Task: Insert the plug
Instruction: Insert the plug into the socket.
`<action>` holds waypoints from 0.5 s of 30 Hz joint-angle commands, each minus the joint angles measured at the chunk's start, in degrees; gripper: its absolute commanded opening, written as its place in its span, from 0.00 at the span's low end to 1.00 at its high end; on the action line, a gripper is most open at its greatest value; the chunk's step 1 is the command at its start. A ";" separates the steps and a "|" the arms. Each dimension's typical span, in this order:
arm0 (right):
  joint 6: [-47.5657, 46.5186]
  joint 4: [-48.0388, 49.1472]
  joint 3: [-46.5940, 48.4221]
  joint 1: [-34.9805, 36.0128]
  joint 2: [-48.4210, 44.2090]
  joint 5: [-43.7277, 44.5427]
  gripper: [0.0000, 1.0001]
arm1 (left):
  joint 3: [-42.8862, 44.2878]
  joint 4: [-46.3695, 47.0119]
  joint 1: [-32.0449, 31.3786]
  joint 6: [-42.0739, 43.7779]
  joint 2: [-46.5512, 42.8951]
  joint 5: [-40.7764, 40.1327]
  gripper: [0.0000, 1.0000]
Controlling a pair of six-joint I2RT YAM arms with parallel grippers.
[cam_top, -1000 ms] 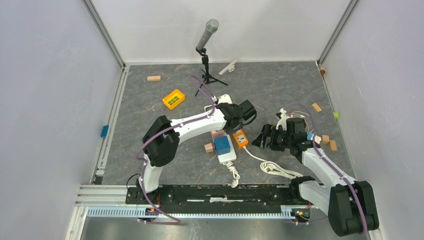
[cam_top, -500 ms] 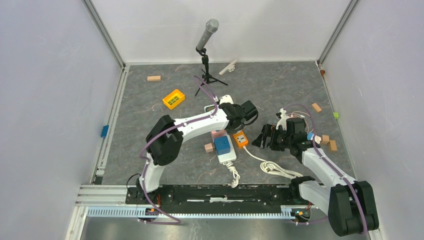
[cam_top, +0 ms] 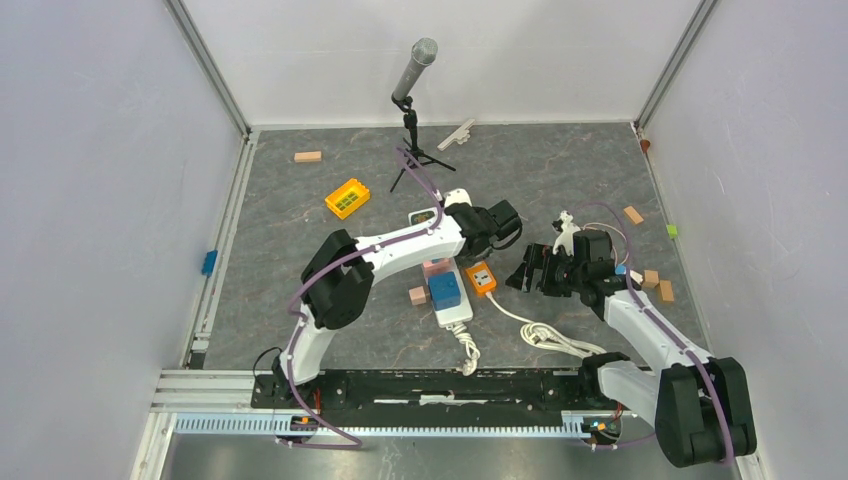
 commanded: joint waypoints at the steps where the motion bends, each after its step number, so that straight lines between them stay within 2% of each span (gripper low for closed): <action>1: -2.36 -1.09 4.08 -0.19 0.57 2.42 0.98 | 1.15 0.83 -0.47 1.14 8.11 3.70 0.02; 15: -4.01 -3.31 6.44 -0.70 0.42 4.80 0.98 | -2.67 2.08 -1.95 0.41 11.32 6.19 0.02</action>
